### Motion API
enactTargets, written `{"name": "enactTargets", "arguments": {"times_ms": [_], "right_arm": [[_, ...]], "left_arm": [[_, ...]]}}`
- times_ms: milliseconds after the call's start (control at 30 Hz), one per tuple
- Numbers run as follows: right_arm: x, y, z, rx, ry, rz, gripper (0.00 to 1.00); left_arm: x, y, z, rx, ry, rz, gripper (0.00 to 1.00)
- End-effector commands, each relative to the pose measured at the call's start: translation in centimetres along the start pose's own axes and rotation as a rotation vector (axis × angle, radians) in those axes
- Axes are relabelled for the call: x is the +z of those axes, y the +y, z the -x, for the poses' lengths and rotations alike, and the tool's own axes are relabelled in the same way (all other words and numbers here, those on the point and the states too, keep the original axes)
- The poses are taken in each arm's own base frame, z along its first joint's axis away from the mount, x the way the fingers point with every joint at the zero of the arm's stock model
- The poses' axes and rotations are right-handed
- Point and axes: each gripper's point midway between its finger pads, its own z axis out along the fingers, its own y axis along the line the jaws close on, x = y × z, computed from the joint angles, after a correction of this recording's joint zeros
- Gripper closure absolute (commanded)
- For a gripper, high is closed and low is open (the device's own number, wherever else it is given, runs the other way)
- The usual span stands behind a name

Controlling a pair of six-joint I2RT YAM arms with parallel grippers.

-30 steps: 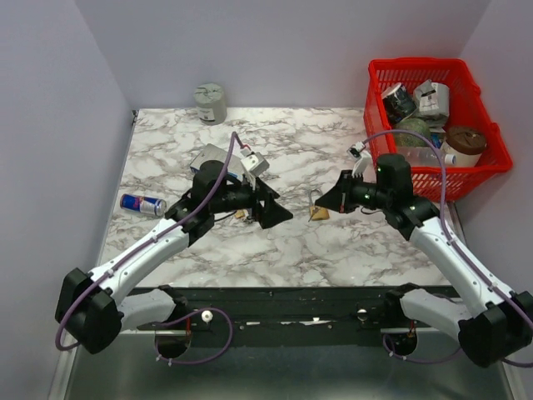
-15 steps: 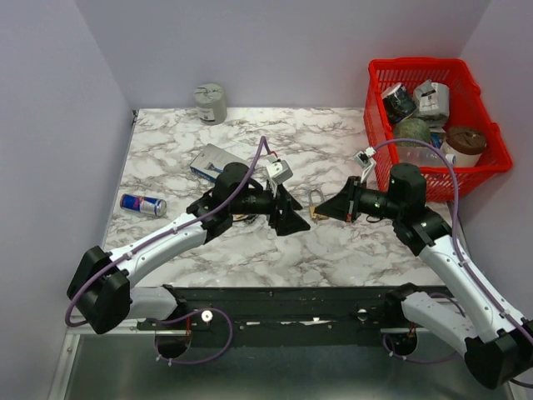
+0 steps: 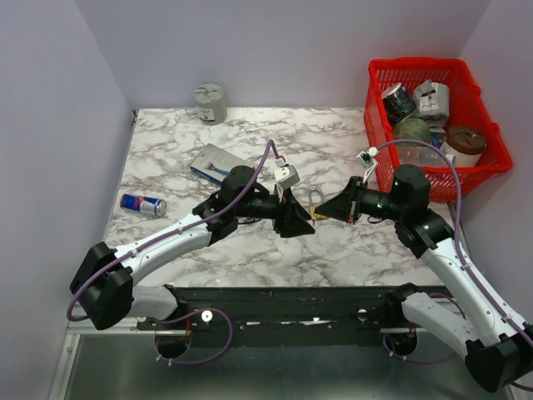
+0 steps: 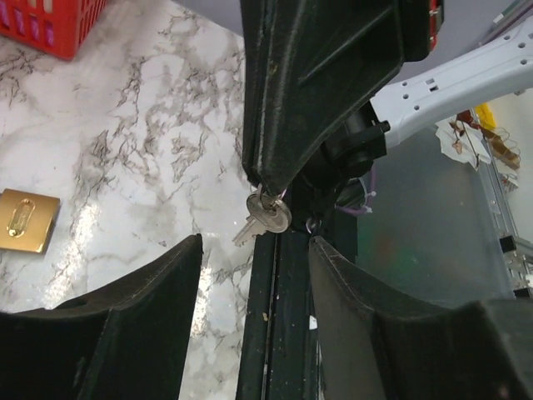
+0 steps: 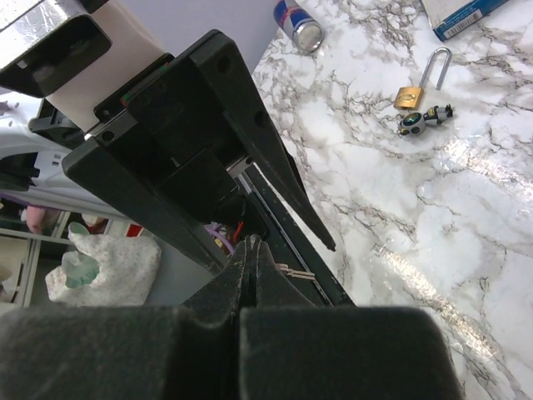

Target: Unlock with the key

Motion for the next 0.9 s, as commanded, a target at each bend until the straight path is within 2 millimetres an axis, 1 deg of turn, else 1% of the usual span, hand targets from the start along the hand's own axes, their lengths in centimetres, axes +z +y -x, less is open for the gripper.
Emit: {"name": "enactTargets", "arguments": {"times_ms": [0,67,133,200,233,300,333,400,433,500,633,700,733,767,867], "right_arm": [[-0.1,0.9,-0.6,0.002,0.016,0.045,0.99],[-0.1,0.9,-0.5,0.003,0.014,0.044,0.99],[-0.2,1.0,-0.5,0.001,0.013,0.047,0.99],[-0.2,1.1,-0.4,-0.001,0.008,0.047,0.99],[-0.3,1.1,-0.4,0.001,0.008,0.047,0.99],[-0.3,1.2,-0.4,0.000,0.008,0.049,0.99],[-0.3,1.2,-0.4,0.001,0.009,0.050,0.99],[-0.3,1.1,-0.4,0.003,0.006,0.045,0.99],[-0.3,1.0,-0.5,0.005,0.005,0.042,0.99],[-0.3,1.1,-0.4,0.005,-0.001,0.039,0.99],[-0.4,0.8,-0.4,0.001,-0.004,0.025,0.99],[-0.4,0.6,-0.5,0.002,-0.001,0.016,0.99],[-0.5,0.6,-0.6,-0.003,-0.002,0.012,0.99],[-0.5,0.5,-0.6,0.001,-0.003,0.007,0.99],[-0.5,0.3,-0.7,-0.009,-0.003,-0.002,0.99]], "left_arm": [[0.5,-1.9,2.0,0.048,-0.049,-0.087,0.40],[0.6,-2.2,2.2,0.052,-0.058,-0.098,0.41],[0.7,-2.4,2.3,0.044,-0.062,-0.105,0.46],[0.9,-2.6,2.4,0.042,-0.067,-0.116,0.49],[0.9,-2.6,2.4,0.040,-0.066,-0.118,0.53],[1.0,-2.8,2.3,0.041,-0.064,-0.123,0.58],[1.0,-2.8,2.2,0.039,-0.060,-0.123,0.63],[1.1,-2.9,2.1,0.036,-0.056,-0.123,0.69],[1.1,-2.8,2.0,0.035,-0.053,-0.120,0.74],[1.2,-2.9,1.7,0.032,-0.040,-0.118,0.77],[1.3,-2.9,1.1,0.036,-0.019,-0.103,0.90],[1.2,-2.8,0.8,0.040,-0.008,-0.089,0.93],[1.2,-2.8,0.7,0.043,-0.005,-0.086,0.98],[1.2,-2.7,0.5,0.038,0.002,-0.077,1.00],[1.0,-2.6,0.2,0.044,0.014,-0.070,1.00]]}}
